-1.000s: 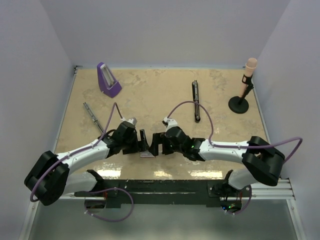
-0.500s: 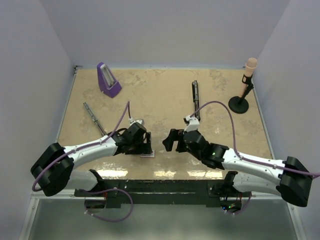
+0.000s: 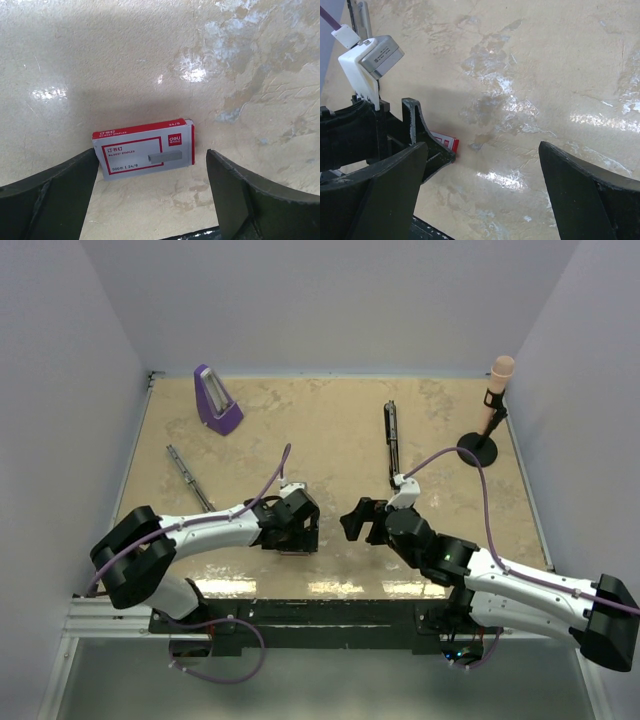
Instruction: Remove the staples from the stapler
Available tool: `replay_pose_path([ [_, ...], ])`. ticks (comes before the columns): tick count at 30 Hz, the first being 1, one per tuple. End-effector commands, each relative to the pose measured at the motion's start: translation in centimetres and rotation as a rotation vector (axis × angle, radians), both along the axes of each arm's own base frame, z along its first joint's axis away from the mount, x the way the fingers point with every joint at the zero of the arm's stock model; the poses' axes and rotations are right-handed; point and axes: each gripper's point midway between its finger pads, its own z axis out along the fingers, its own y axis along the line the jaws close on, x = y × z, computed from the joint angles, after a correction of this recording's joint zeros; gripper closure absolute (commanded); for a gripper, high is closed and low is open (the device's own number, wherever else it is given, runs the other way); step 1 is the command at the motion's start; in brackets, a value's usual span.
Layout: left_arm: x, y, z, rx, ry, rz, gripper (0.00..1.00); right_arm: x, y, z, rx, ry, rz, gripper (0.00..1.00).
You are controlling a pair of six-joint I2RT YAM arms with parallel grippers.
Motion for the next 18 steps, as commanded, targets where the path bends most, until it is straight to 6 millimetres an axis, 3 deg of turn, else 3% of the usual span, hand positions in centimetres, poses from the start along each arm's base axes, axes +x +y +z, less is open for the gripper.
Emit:
replay_pose_path([
  [1,0.7,-0.4,0.6,0.036,-0.03,0.03,0.07,0.4,-0.8,0.1,0.004,-0.016,-0.048,0.01],
  [18,0.6,0.2,-0.5,0.169,-0.035,0.047,0.12,0.2,-1.6,0.4,0.017,-0.033,-0.063,0.01],
])
